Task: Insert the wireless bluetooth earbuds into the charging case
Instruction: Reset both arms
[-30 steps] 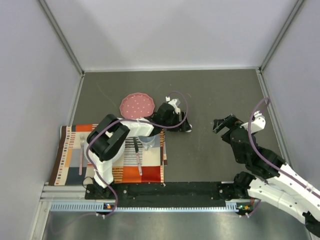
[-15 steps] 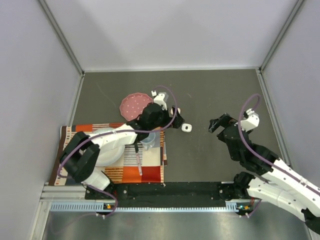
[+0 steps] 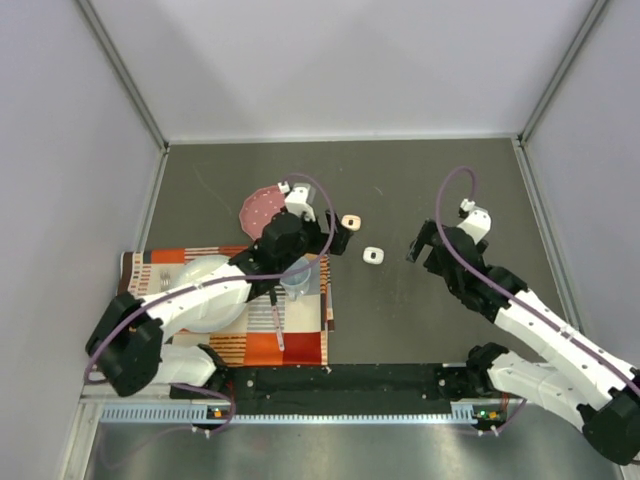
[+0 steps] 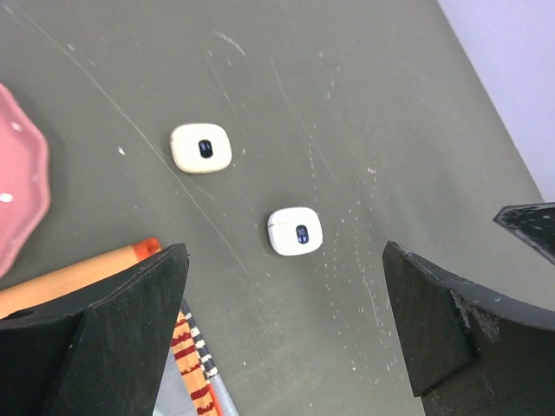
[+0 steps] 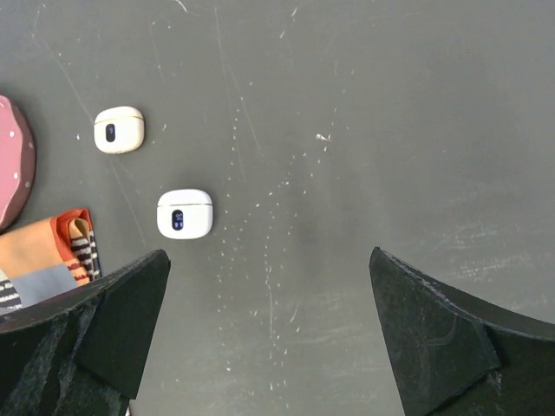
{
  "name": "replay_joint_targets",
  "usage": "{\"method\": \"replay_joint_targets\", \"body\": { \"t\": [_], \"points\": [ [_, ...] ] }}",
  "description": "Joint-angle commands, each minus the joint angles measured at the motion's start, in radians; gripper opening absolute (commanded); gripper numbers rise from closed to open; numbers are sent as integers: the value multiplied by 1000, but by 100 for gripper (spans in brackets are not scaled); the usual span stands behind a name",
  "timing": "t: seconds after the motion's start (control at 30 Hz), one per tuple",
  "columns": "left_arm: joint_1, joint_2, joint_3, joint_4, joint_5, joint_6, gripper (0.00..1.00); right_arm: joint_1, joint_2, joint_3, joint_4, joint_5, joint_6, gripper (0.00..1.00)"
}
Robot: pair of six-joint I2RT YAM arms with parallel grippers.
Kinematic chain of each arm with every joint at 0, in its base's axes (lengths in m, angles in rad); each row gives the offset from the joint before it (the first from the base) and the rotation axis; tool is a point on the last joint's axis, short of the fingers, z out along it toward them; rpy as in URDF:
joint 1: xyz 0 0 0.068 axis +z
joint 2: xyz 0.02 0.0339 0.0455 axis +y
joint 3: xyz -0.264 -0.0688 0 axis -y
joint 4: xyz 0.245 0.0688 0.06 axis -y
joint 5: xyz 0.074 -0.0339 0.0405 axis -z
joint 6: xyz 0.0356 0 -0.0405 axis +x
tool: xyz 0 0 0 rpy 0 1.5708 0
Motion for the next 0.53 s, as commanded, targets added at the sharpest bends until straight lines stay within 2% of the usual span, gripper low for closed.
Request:
{"method": "replay_joint_targets", "body": {
  "t": [0.0, 0.17, 0.37, 0.5],
  "points": [
    [-2, -164, -58, 26, -128, 41, 99, -100, 14, -8, 101, -220, -74, 99],
    [-1, -288, -136, 53, -186, 95, 99, -208, 40, -59, 176, -317, -55, 99],
    [-1, -394, -151, -13, -264, 141, 99, -216, 87, -43, 201, -240, -110, 99],
    [-1, -460, -139, -97, -318, 185, 99, -217, 136, -26, 215, -135, -147, 99]
  ]
}}
